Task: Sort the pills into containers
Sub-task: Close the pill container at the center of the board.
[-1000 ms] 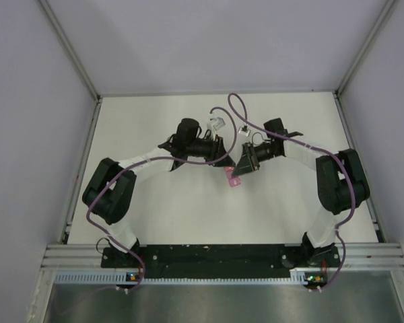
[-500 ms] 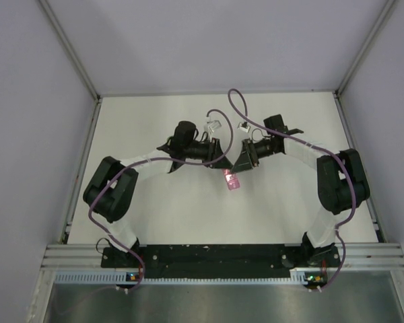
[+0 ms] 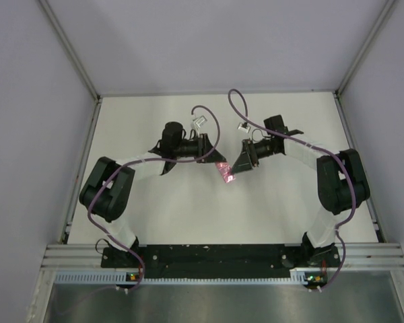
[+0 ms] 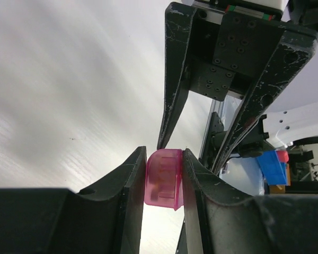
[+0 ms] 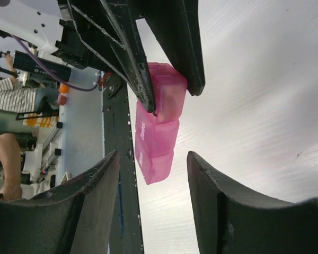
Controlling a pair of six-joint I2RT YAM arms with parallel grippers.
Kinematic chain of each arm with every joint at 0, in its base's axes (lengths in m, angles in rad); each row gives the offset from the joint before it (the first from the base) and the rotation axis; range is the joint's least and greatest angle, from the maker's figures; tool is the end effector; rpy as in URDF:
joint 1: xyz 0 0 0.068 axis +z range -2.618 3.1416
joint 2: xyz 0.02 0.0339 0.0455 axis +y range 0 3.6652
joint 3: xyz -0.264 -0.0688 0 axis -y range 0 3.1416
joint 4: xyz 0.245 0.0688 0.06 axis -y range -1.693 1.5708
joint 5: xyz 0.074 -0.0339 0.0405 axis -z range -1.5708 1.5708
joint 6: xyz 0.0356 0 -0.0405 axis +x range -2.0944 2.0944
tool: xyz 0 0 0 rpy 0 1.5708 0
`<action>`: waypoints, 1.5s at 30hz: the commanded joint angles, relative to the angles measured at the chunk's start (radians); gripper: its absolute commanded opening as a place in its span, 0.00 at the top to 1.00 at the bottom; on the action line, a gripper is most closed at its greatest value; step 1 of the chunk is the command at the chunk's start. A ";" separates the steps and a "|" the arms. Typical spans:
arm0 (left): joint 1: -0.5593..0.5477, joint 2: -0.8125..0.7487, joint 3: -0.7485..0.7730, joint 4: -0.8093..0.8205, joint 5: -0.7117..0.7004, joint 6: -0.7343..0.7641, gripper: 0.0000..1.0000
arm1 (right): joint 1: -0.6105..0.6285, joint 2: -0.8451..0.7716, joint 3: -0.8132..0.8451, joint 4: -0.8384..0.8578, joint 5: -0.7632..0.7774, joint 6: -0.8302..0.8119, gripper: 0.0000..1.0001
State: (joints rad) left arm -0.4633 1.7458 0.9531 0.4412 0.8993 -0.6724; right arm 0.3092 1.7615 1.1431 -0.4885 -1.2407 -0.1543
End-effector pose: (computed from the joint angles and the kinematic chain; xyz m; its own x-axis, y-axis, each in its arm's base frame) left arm 0.3194 -0.1907 0.2080 -0.8237 -0.0217 -0.5666 0.5401 0.2743 -0.7957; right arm 0.3162 0.1364 0.2031 -0.7647 -0.2966 -0.5721 -0.6268 0.1360 0.7672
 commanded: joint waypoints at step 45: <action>-0.021 -0.023 0.032 0.002 0.041 0.109 0.69 | 0.004 -0.010 0.064 -0.074 -0.071 -0.102 1.00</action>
State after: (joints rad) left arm -0.4858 1.7409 0.9546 0.5232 0.9329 -0.6647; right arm 0.3157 1.7611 1.1534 -0.5076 -1.2583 -0.1822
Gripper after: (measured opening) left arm 0.348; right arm 0.238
